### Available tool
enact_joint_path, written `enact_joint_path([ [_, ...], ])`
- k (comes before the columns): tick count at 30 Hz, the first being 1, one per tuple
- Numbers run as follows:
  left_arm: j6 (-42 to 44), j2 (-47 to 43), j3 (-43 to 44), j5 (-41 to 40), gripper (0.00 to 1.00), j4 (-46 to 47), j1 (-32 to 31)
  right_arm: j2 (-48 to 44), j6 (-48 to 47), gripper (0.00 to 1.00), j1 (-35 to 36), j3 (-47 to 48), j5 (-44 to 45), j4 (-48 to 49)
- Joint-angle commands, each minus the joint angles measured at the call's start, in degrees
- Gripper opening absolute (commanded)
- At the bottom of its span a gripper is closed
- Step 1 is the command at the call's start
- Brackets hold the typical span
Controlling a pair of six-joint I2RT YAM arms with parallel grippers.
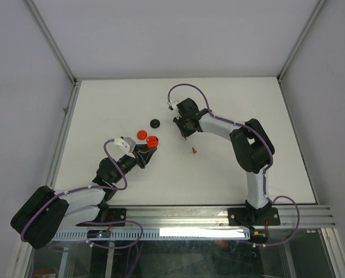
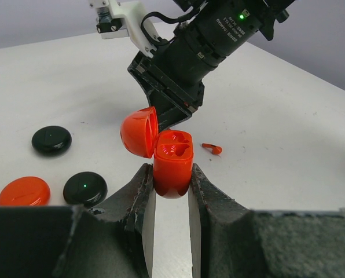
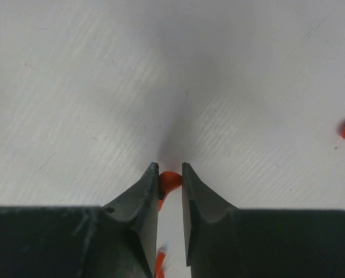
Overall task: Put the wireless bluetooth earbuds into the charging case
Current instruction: Pick up the earbud from the center of the board.
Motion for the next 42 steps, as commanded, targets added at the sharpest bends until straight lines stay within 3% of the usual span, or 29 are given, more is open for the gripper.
enact_joint_path([
  [1,-0.89,-0.02,-0.07,-0.42,0.00,4.54,-0.05,-5.32,1.82,0.15,1.01,-1.51,-1.12,3.48],
  [13,-0.96,-0.34,-0.06,-0.29,0.00,4.48,-0.11,-5.79,3.26,0.17,6.08,-6.13,1.61,-3.16],
  [23,-0.90,-0.35,-0.07,-0.36,0.00,4.45,-0.09,-7.47,9.51,0.38,8.76,-6.74,7.90,-7.75],
  [42,-0.87,-0.74,0.07,0.10,0.00,4.17,-0.11,-1.57,14.37,0.33,9.48,-4.45,8.23,-8.38],
])
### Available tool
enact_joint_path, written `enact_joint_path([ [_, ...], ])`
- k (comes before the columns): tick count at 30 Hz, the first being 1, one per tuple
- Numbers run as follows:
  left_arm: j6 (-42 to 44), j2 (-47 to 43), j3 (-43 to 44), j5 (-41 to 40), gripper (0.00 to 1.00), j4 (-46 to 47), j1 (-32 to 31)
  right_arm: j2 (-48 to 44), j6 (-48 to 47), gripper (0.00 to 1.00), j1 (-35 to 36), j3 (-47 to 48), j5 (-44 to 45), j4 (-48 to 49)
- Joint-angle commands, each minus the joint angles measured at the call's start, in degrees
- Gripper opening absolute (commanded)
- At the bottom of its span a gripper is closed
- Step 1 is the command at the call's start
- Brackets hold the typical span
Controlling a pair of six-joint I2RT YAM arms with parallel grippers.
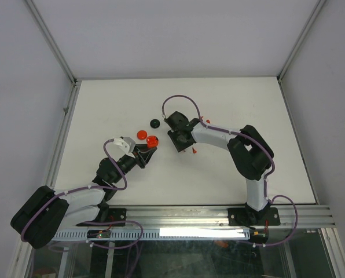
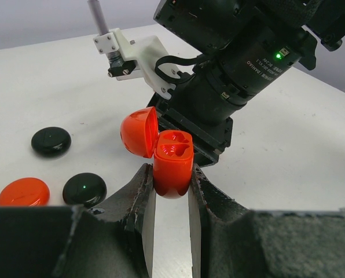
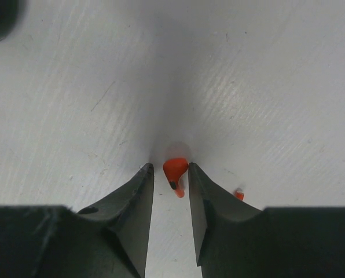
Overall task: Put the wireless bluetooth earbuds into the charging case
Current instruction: Pick up the earbud from the center of the board.
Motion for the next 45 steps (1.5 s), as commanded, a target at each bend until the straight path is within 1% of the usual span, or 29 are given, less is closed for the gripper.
enact_joint_path([
  [1,-0.73,-0.89,0.01,0.04,0.00,3.72,-0.11,2.86,2.14,0.33,0.04,0.64,1.14,-0.76],
  [3,-0.72,-1.00,0.03,0.01,0.00,3.67,-0.09,3.08,2.68,0.33,-0.34,0.49,0.80,-0.38],
  [12,-0.82,-0.68,-0.04,0.26,0.00,4.04,-0.11,1.07,1.51,0.17,-0.63,-0.90,1.76,-0.33],
  [17,-1.16,-0.40,-1.29,0.81,0.00,7.62,-0.11,-5.73,1.50,0.15,-0.59,-4.04,0.53,3.28],
  [23,-1.56,-0.22,-2.13,1.54,0.00,12.08,-0.06,-16.88,3.13,0.13,-0.59,-8.47,-1.67,9.75],
  [30,-0.17,-1.15,-1.00,4.48,0.00,14.48,-0.10,-30.34,7.47,0.12,-0.50,-15.45,-4.90,21.47],
  [36,0.25,0.28,1.38,6.37,0.00,16.88,-0.11,-40.62,12.20,0.11,-0.29,-22.65,-9.91,34.73],
  [41,2.07,4.38,3.02,9.70,0.00,22.43,-0.13,-46.18,17.35,0.11,0.50,-27.54,-13.62,45.42],
  [45,4.85,6.89,5.05,13.40,0.00,24.11,-0.12,-49.25,21.66,0.10,1.41,-32.34,-15.77,56.08],
])
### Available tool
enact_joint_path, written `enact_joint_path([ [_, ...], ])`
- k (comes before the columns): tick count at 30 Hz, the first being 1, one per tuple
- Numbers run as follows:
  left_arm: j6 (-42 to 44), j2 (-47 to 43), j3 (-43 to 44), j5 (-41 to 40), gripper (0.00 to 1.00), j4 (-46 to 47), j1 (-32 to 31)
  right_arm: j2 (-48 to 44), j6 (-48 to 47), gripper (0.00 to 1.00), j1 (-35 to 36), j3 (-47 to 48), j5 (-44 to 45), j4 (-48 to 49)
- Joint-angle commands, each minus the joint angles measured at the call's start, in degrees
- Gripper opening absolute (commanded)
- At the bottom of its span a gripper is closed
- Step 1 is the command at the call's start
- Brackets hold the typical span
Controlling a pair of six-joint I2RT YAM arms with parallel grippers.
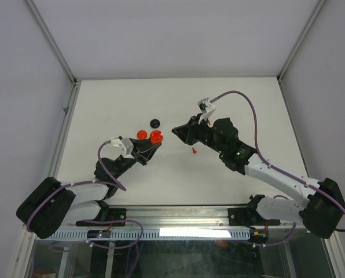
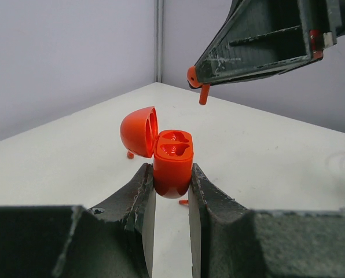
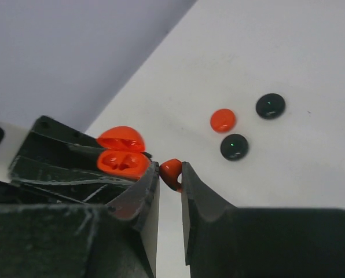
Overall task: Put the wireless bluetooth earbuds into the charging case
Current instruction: Pick up the earbud from the center of the board, then place the earbud in the charging case.
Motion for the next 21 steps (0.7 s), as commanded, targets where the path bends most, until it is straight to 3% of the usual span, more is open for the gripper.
enact_joint_path([
  [1,4.43,2.32,3.54,6.26,0.00,7.17,-0.11,-4.23,6.68,0.11,1.37,-3.89,-4.02,17.93],
  [11,8.42,4.24,6.21,13.32,0.00,8.70,-0.17,-3.66,9.04,0.10,4.39,-7.81,-6.16,28.70],
  [21,4.82,4.29,5.57,10.69,0.00,11.52,-0.19,-1.18,8.30,0.10,5.34,-7.10,-5.88,27.43],
])
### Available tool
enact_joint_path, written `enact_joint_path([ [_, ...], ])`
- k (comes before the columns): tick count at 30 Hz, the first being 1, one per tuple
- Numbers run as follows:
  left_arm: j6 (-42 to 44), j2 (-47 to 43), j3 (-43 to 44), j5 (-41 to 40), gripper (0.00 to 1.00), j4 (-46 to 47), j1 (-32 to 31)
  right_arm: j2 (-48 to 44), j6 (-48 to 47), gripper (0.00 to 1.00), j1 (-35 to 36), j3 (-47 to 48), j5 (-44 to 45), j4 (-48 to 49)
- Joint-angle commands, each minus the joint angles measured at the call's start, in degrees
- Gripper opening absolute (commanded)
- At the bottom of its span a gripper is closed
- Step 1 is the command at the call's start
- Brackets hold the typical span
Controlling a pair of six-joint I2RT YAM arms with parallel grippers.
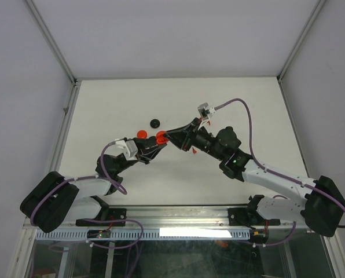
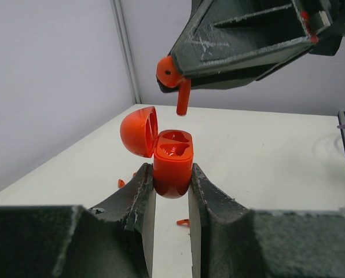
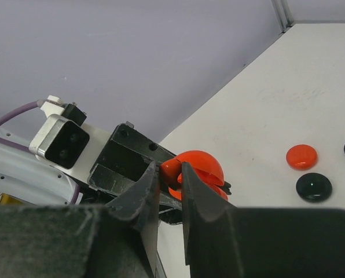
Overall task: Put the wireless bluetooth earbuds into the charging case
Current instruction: Place the earbud in the charging case.
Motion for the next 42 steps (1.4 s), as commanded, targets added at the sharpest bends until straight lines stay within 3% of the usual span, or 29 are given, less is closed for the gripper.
enact_joint_path([
  [1,-1.89,-0.22,0.92,-0.77,0.00,7.69,-0.19,0.87,0.18,0.10,0.81,0.85,-0.38,3.31],
  [42,-5.69,0.39,0.82,-0.92,0.00,10.84,-0.26,1.95,-1.95,0.09,1.89,-1.65,3.89,4.49],
])
